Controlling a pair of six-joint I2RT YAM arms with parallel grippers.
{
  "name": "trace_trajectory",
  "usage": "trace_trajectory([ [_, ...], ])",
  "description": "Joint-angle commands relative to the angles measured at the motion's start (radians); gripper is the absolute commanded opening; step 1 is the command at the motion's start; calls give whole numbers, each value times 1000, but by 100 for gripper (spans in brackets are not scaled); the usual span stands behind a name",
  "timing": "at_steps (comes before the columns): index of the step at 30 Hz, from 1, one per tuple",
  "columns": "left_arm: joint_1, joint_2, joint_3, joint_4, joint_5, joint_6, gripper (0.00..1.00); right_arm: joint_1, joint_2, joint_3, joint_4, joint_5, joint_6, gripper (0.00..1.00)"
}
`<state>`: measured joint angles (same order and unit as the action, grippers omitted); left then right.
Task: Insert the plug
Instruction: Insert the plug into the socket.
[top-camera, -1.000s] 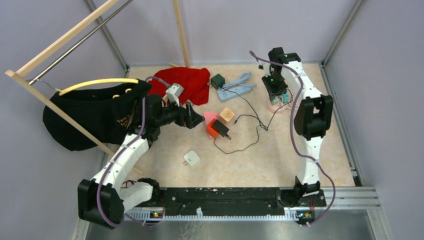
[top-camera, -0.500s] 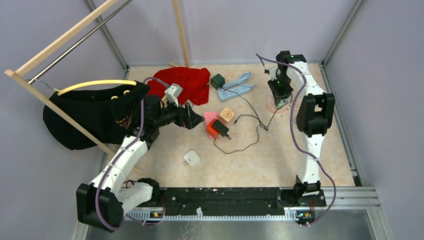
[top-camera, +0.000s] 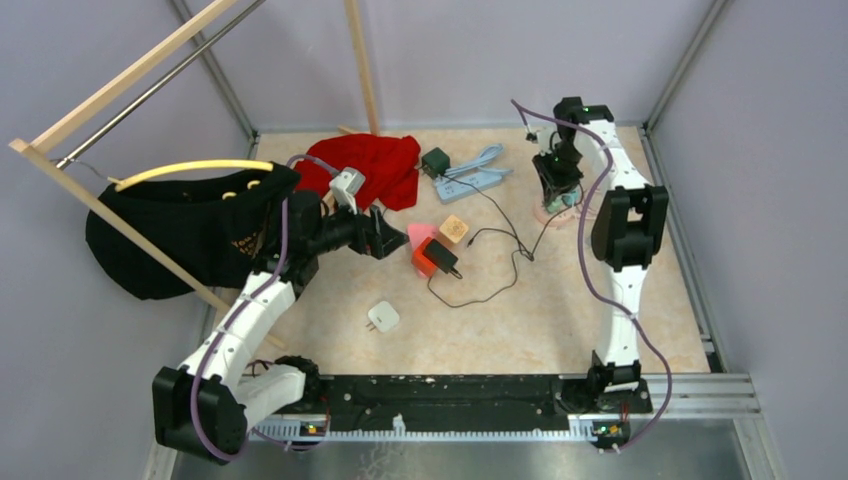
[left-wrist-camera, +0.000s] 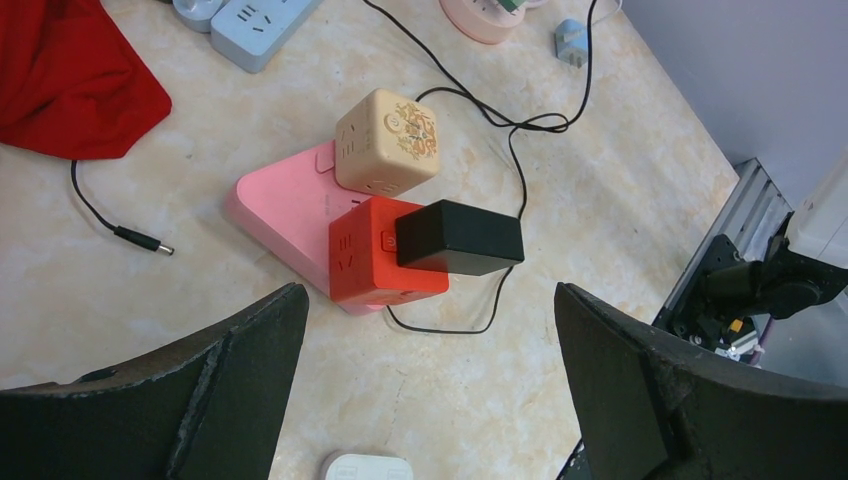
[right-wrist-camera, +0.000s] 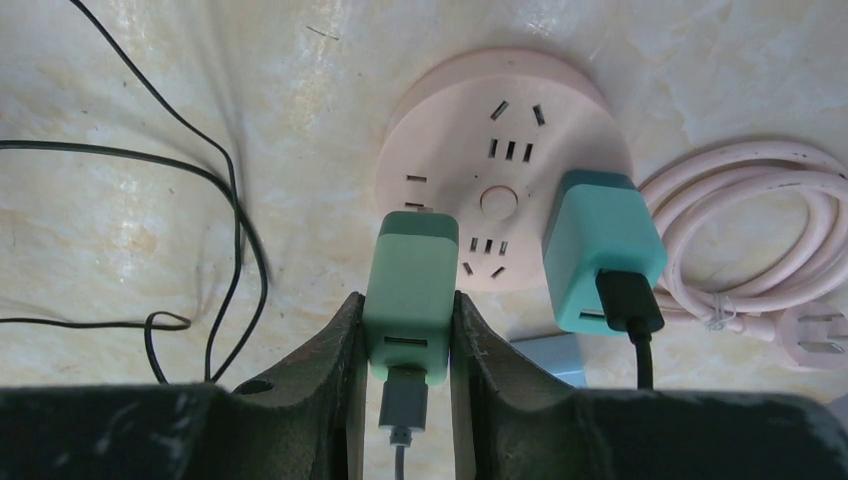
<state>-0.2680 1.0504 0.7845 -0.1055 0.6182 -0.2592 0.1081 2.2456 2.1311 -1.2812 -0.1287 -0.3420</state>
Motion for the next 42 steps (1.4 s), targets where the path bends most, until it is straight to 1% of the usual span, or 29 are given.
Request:
trace_trajectory([
  [1, 3, -18, -2, 53, 22, 15, 98, -2, 31, 46, -7, -38, -17, 0],
  [5, 3, -18, -4, 54, 23, 14, 98, -2, 52, 51, -9, -15, -18, 0],
  [19, 4, -17, -5, 52, 22, 14, 99, -1, 65, 79, 0, -58, -23, 0],
  [25, 4, -17, -4, 52, 21, 15, 98, 12, 83, 104, -1, -100, -20, 0],
  [35, 4, -20, -5, 49, 24, 16, 98, 17, 71, 60, 0, -7, -1, 0],
  [39, 4, -22, -4, 50, 30, 12, 99, 35, 111, 71, 10, 48, 19, 0],
  [42, 4, -25, -4, 50, 28, 14, 98, 50, 146, 73, 15, 55, 25, 0],
])
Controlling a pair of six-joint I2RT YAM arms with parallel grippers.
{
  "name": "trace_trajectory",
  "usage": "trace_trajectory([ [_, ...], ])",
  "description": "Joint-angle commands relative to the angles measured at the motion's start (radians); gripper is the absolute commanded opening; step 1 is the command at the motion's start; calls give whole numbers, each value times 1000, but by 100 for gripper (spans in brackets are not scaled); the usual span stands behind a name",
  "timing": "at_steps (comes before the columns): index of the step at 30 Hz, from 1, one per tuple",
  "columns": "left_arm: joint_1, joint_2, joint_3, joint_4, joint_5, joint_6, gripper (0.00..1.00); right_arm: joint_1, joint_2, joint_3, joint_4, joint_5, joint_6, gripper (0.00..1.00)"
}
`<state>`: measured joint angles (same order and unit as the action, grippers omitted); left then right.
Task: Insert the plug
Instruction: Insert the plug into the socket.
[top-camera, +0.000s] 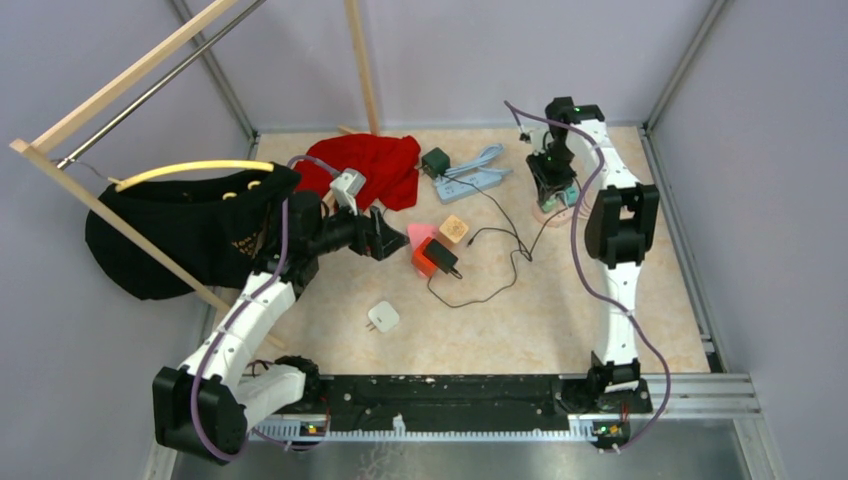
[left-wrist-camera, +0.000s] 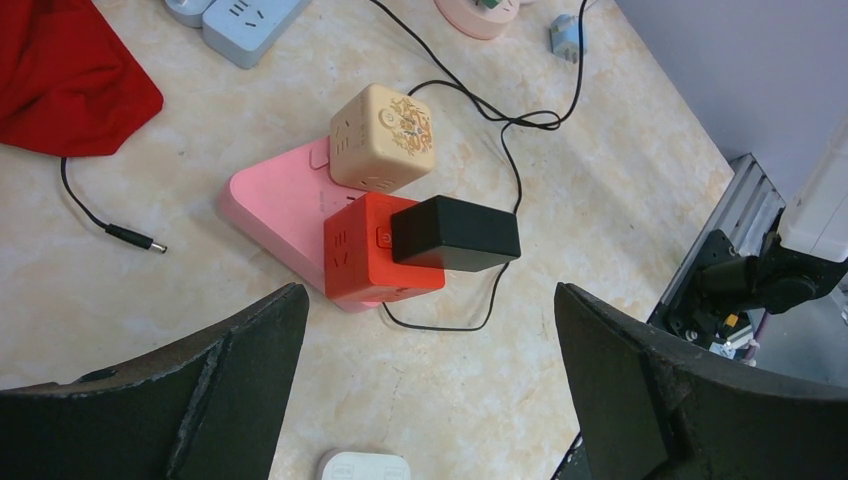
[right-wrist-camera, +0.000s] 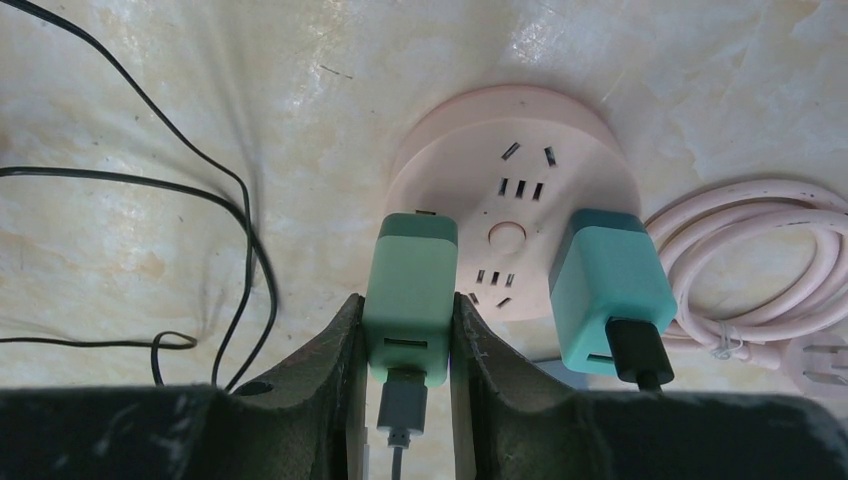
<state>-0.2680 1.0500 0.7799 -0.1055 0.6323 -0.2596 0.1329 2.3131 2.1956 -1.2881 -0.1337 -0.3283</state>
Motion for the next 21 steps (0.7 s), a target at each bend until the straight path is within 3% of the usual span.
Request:
trace_trajectory([
  [1, 4, -25, 0, 49, 12, 15, 98, 27, 86, 6, 30, 57, 10, 0],
  [21, 10, -20, 4, 39, 1, 25, 99, -11, 78, -202, 222, 68, -26, 0],
])
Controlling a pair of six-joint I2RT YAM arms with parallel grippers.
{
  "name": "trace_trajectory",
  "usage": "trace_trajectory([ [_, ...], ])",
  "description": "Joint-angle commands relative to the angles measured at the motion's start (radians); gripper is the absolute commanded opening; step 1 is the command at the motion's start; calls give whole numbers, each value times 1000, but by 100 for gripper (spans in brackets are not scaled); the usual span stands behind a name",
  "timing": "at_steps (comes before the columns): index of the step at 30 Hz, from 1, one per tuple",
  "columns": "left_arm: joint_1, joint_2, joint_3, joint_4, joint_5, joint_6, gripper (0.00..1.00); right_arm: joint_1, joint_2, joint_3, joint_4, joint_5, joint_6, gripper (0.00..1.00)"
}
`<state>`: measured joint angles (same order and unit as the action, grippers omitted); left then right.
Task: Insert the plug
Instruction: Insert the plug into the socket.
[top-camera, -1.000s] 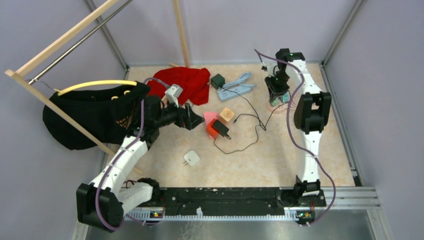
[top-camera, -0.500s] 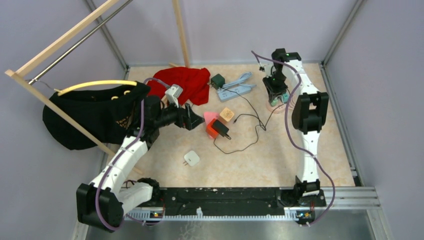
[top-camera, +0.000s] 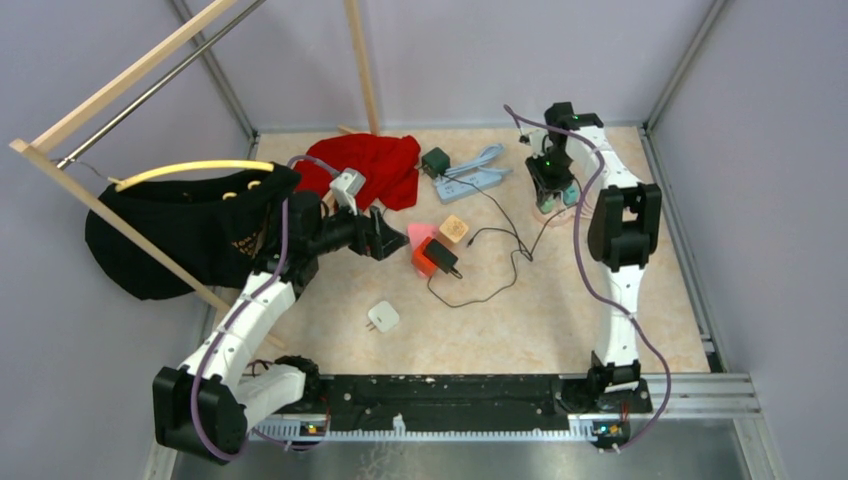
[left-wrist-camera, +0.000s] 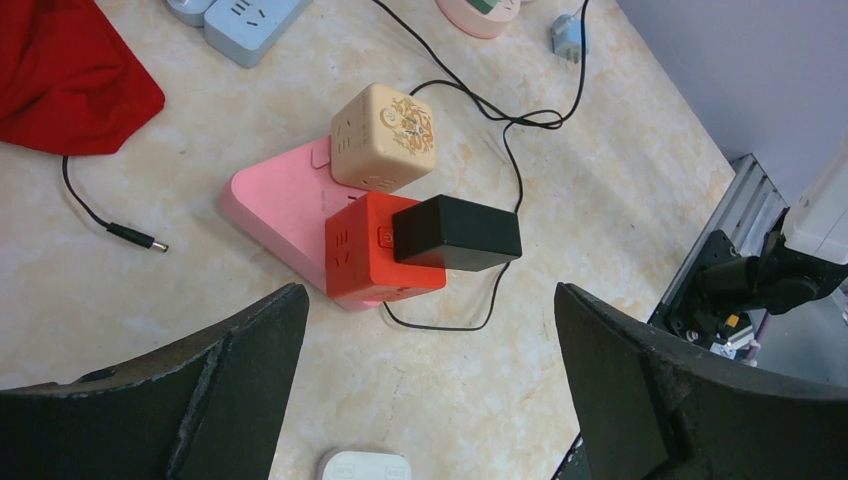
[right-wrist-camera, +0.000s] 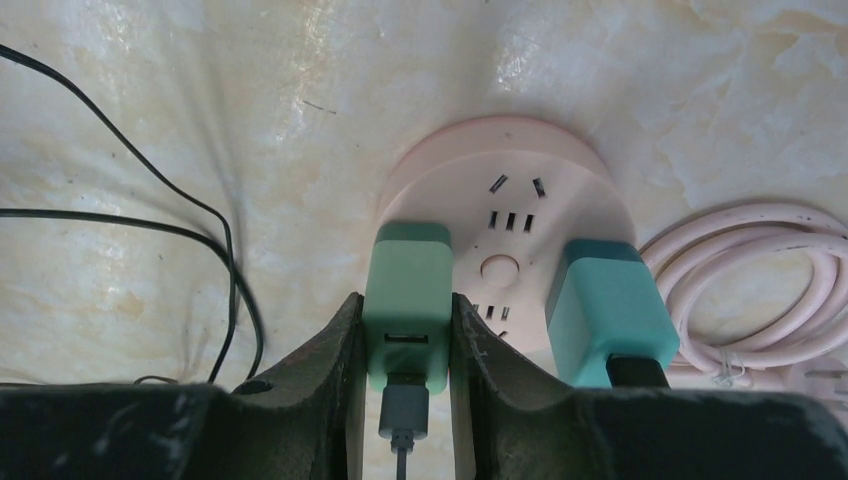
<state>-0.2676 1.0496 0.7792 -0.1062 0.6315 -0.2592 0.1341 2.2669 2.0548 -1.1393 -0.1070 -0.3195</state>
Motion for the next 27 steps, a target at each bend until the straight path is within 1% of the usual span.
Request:
trace_trajectory([
  [1, 10, -20, 4, 40, 0, 25, 99, -14, 141, -47, 59, 39, -42, 0],
  [4, 12, -16, 3, 39, -7, 28, 98, -22, 155, -45, 60, 46, -45, 0],
  [8, 16, -6, 7, 37, -4, 26, 98, -22, 132, -98, 99, 37, -39, 0],
  [14, 18, 3, 5, 34, -20, 31, 98, -22, 91, -82, 139, 49, 6, 0],
  [15, 18, 2, 5, 35, -23, 32, 98, -21, 77, -73, 144, 48, 16, 5],
  [17, 18, 3, -1, 43, -27, 19, 98, -21, 48, -46, 156, 34, 43, 18],
  [19, 19, 3, -9, 59, -40, -8, 98, -19, 14, -34, 177, 11, 61, 28],
  [22, 20, 5, -6, 47, -79, -10, 98, -11, -45, -27, 212, -1, 88, 39],
  [24, 21, 7, 2, 31, -109, -23, 99, -5, -85, -40, 241, -1, 106, 52],
  [25, 19, 12, 7, 28, -97, -17, 98, -1, -112, -52, 257, -8, 111, 58],
  [27, 13, 36, 24, 4, -70, -6, 98, 4, -146, -76, 284, -12, 123, 64],
])
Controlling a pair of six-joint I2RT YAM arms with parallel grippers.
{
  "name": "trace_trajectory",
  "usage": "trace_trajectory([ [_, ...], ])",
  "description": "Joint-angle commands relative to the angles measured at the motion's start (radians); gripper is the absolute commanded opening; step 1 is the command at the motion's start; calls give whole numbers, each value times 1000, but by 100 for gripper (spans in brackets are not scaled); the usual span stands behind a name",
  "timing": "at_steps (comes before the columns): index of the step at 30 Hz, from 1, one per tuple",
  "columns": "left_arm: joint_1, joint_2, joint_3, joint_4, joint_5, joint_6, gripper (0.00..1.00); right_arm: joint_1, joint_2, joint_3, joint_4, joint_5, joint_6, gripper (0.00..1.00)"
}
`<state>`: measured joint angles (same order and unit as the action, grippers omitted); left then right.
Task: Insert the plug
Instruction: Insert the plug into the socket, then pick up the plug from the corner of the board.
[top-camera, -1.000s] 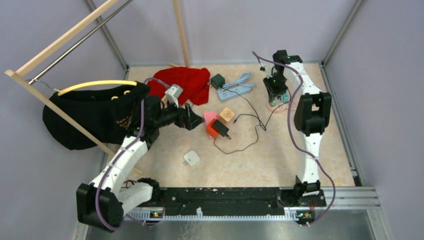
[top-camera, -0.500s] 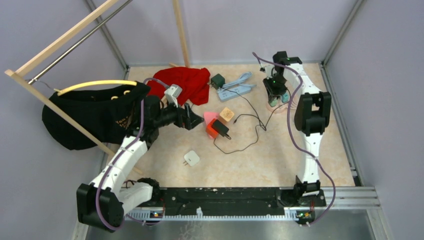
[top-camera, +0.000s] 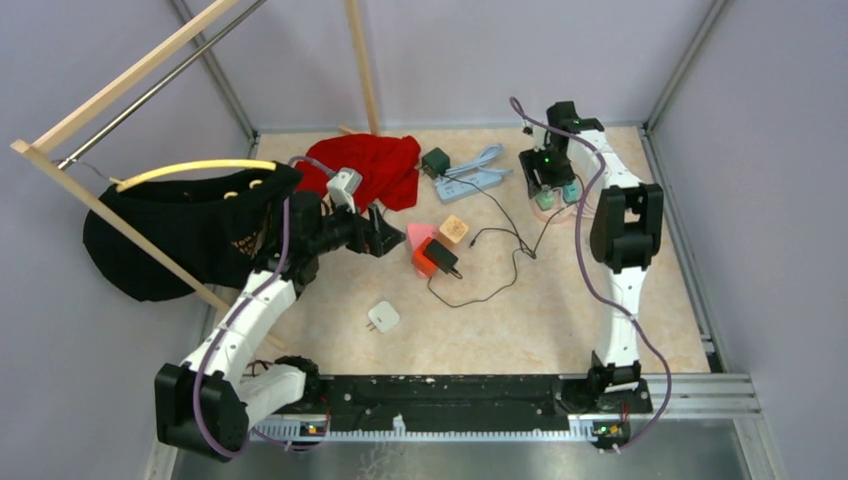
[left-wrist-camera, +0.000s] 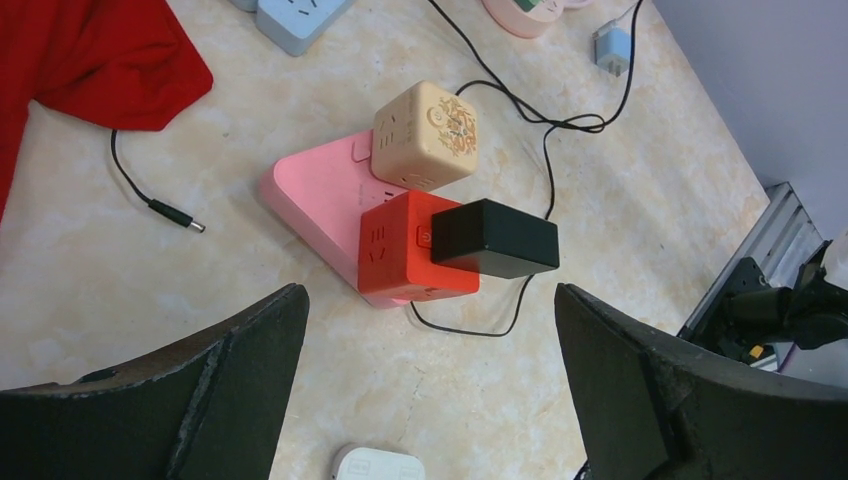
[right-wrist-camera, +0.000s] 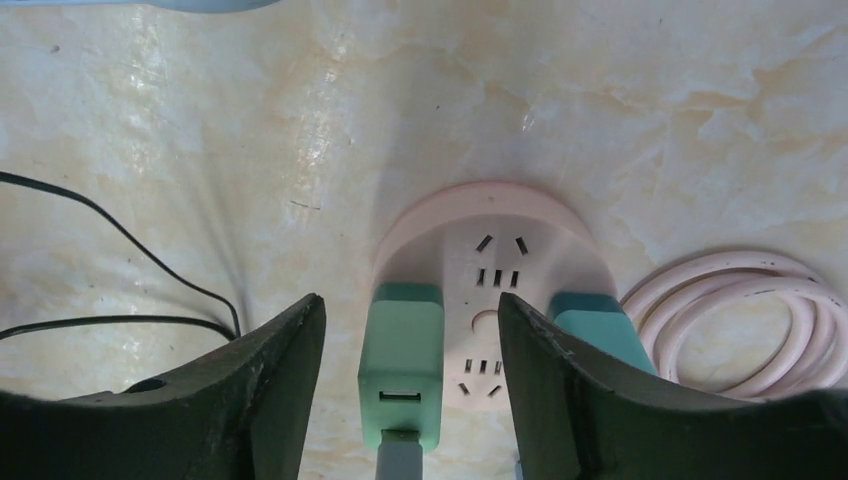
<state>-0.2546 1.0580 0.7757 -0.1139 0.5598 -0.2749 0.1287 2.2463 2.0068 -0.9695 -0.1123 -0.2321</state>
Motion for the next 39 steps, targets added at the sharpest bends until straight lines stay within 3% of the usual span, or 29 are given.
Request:
trace_trajectory([
  [1, -6, 47, 45, -19, -5, 17, 99, 12, -138, -36, 120, -2, 41, 66],
  [7, -43, 100, 116, -135, -25, 34, 98, 27, -247, -79, 145, 2, 80, 84],
  [11, -52, 68, 110, -201, -71, 45, 98, 39, -345, -122, 205, -77, 119, 98],
  [17, -74, 15, 102, -312, -84, 94, 98, 85, -523, -229, 275, -123, 185, 99],
  [24, -207, -30, 73, -346, -139, 29, 93, 137, -810, -521, 518, -234, 334, 99],
  [28, -245, -31, 62, -435, -220, 18, 94, 240, -966, -680, 647, -227, 376, 99],
  [33, -247, -94, -26, -383, -215, -159, 97, 341, -1158, -936, 878, -263, 432, 99],
  [37, -247, -167, -136, -283, -214, -291, 98, 450, -1275, -1100, 1000, -150, 409, 99],
  [39, -248, -175, -172, -272, -195, -290, 88, 465, -1310, -1146, 1030, -111, 417, 99],
])
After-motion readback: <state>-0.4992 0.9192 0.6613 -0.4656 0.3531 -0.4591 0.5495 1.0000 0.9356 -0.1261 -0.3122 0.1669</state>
